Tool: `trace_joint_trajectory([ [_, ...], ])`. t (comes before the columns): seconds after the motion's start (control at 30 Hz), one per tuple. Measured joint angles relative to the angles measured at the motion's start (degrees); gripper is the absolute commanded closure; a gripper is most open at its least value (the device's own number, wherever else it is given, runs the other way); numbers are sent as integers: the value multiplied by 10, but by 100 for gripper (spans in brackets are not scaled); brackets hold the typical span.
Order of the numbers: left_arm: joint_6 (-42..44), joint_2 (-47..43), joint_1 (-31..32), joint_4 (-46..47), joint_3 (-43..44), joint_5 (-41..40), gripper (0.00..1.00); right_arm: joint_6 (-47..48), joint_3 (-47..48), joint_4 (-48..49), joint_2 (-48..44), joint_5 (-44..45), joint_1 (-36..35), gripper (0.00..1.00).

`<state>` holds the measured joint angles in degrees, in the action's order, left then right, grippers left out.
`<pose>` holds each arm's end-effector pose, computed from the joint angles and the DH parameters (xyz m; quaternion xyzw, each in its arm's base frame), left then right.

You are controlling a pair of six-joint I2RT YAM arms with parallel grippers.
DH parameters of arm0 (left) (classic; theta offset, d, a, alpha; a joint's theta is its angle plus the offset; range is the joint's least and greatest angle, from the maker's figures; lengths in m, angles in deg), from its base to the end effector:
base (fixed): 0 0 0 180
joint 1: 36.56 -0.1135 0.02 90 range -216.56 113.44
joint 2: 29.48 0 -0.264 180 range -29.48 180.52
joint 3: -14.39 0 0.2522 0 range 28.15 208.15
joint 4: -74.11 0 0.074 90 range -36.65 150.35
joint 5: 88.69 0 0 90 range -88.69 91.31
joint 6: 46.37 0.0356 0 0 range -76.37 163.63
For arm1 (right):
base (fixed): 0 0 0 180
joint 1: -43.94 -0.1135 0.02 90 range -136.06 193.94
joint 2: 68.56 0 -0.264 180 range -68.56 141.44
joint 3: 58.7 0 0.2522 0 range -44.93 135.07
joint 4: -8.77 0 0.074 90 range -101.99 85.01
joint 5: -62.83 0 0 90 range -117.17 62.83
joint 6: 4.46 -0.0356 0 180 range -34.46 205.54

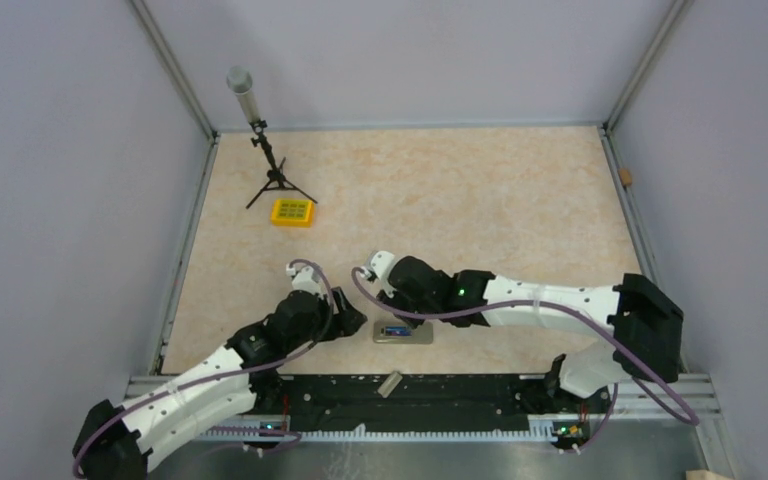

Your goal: Load the batteries into the remote control

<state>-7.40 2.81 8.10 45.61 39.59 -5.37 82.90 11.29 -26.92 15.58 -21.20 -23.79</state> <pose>0.0997 -0.0927 0.1598 -0.0759 0.8850 -0.3036 0.3447 0.1202 0.2838 0.2309 -0.4895 0.8003 0.1576 0.3084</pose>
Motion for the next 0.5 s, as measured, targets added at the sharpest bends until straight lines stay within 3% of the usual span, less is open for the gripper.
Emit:
trace_joint_trajectory([
  [0.2,19,112,0,71,5,72,32,-119,-40,-5,-36,50,0,76],
  [0.33,29,174,0,120,13,117,45,-194,-63,-26,-38,51,0,77],
  [0.5,34,229,0,170,16,159,53,-270,-101,-12,-46,42,0,76],
])
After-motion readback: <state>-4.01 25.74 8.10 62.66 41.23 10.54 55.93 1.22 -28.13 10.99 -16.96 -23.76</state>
